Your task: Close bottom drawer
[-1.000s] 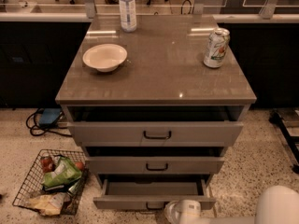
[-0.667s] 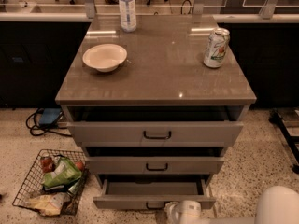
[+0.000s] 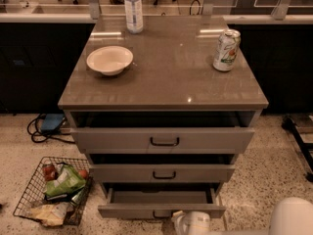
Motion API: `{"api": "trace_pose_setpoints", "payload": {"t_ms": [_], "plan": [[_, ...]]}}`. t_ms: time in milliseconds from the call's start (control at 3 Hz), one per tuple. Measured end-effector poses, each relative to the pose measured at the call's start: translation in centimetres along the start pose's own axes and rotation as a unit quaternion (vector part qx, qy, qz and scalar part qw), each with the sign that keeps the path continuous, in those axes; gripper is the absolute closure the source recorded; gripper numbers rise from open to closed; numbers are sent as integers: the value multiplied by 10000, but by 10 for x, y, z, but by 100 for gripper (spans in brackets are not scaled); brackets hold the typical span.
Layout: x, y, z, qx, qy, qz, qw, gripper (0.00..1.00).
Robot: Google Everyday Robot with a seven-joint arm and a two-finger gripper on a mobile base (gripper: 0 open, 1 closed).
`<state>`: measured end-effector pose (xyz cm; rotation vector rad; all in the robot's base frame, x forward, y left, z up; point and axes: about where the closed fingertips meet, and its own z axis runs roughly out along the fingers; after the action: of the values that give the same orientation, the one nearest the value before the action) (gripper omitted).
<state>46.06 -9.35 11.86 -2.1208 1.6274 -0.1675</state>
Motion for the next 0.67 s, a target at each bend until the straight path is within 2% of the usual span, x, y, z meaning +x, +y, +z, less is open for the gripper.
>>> {"api": "trace_pose_setpoints", "payload": {"t_ms": [667], "plan": [[0,0,0,0,0,0,10000,0]]}}
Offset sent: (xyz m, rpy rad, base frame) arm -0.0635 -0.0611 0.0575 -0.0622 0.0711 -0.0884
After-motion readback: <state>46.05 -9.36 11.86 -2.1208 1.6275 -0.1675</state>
